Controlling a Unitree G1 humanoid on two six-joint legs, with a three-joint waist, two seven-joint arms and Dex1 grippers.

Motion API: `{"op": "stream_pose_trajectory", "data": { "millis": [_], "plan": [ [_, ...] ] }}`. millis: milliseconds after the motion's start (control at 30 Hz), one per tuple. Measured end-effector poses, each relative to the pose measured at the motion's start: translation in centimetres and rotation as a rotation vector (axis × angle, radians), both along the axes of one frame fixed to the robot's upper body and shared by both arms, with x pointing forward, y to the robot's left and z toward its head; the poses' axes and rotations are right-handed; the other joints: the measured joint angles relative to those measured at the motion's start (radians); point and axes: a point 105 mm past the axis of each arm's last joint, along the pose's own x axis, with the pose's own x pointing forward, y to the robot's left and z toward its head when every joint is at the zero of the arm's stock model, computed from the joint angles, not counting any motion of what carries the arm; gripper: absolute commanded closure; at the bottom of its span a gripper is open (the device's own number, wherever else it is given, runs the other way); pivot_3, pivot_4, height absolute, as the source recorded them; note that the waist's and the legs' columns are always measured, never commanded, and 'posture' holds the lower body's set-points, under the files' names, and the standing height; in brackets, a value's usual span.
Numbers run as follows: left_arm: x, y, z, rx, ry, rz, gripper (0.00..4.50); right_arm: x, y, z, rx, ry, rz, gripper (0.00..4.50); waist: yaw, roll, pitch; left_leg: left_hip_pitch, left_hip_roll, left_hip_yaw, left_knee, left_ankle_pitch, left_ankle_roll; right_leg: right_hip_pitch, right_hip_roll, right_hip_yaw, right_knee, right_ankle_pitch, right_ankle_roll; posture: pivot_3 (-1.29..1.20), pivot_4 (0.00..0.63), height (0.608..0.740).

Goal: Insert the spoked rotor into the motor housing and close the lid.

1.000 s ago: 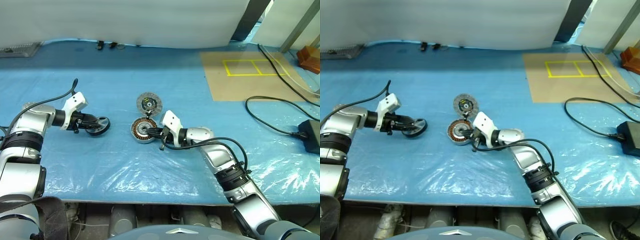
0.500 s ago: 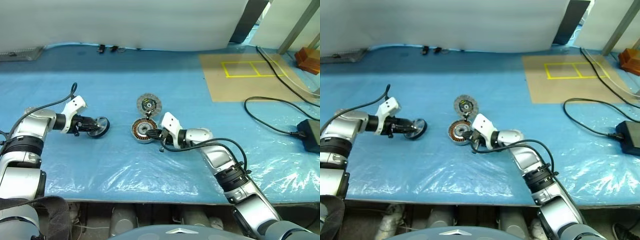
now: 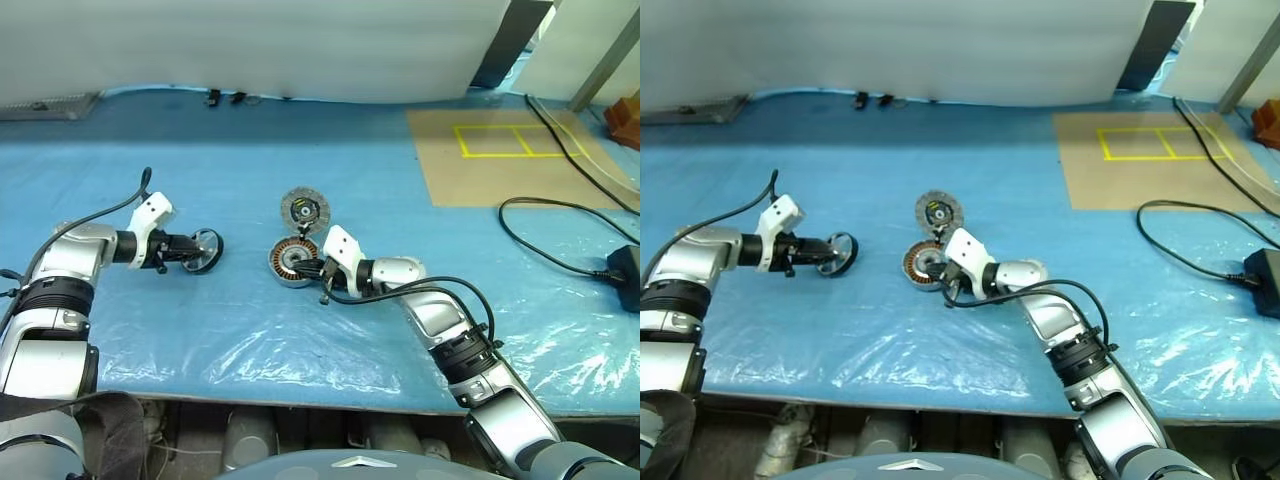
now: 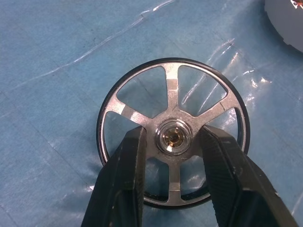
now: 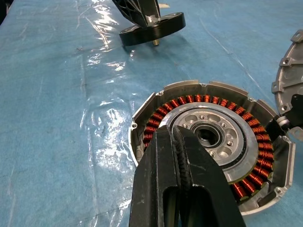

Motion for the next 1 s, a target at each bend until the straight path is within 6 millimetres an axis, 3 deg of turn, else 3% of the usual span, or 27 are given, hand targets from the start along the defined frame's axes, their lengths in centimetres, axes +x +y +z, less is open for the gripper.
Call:
{"op": "stream_pose_trajectory", "data": {
  "millis": [133, 333, 533, 667, 1000],
  "plan": [
    [-0.8, -1.7, 0.6, -0.097, -0.006, -0.084, 3.11, 0.0, -0.4, 0.5, 0.029, 0.004, -0.005, 4.5, 0.001, -0.003, 0.002, -0.006, -0.001, 0.0, 0.0, 0.0, 0.0, -0.007, -0.001, 0.0, -0.001, 0.001, -0.002, 0.0, 0.15, 0.74],
    [-1.7, -6.3, 2.2, -0.242, -0.031, -0.25, 3.11, 0.0, -3.7, 3.0, 0.096, -0.05, -0.049, 4.5, 0.001, -0.008, 0.004, -0.019, 0.0, 0.0, 0.001, 0.0, 0.0, -0.018, 0.0, -0.003, 0.001, 0.003, 0.002, 0.0, 0.15, 0.74],
    [-2.0, -10.1, 3.5, -0.33, -0.093, -0.354, 3.11, -1.2, -6.5, 2.6, 0.073, -0.034, -0.066, 4.5, -0.007, -0.009, 0.005, -0.021, 0.001, 0.0, 0.0, 0.0, 0.0, -0.018, 0.002, -0.002, 0.0, 0.003, 0.002, 0.0, 0.15, 0.74],
    [-2.1, -10.9, 3.2, -0.366, -0.077, -0.351, 3.11, -1.8, -7.9, 1.2, 0.024, 0.0, -0.082, 4.5, -0.007, -0.009, 0.005, -0.021, 0.001, 0.0, 0.002, 0.0, 0.0, -0.018, 0.003, -0.002, 0.001, 0.002, 0.0, 0.0, 0.15, 0.74],
    [-2.0, -11.7, 3.2, -0.375, -0.07, -0.362, 3.11, -1.8, -8.1, 0.8, 0.017, 0.002, -0.1, 4.5, -0.002, -0.009, 0.005, -0.02, 0.001, -0.001, 0.004, 0.0, 0.0, -0.018, 0.002, -0.002, 0.001, 0.002, -0.001, 0.0, 0.15, 0.74]
  ]
}}
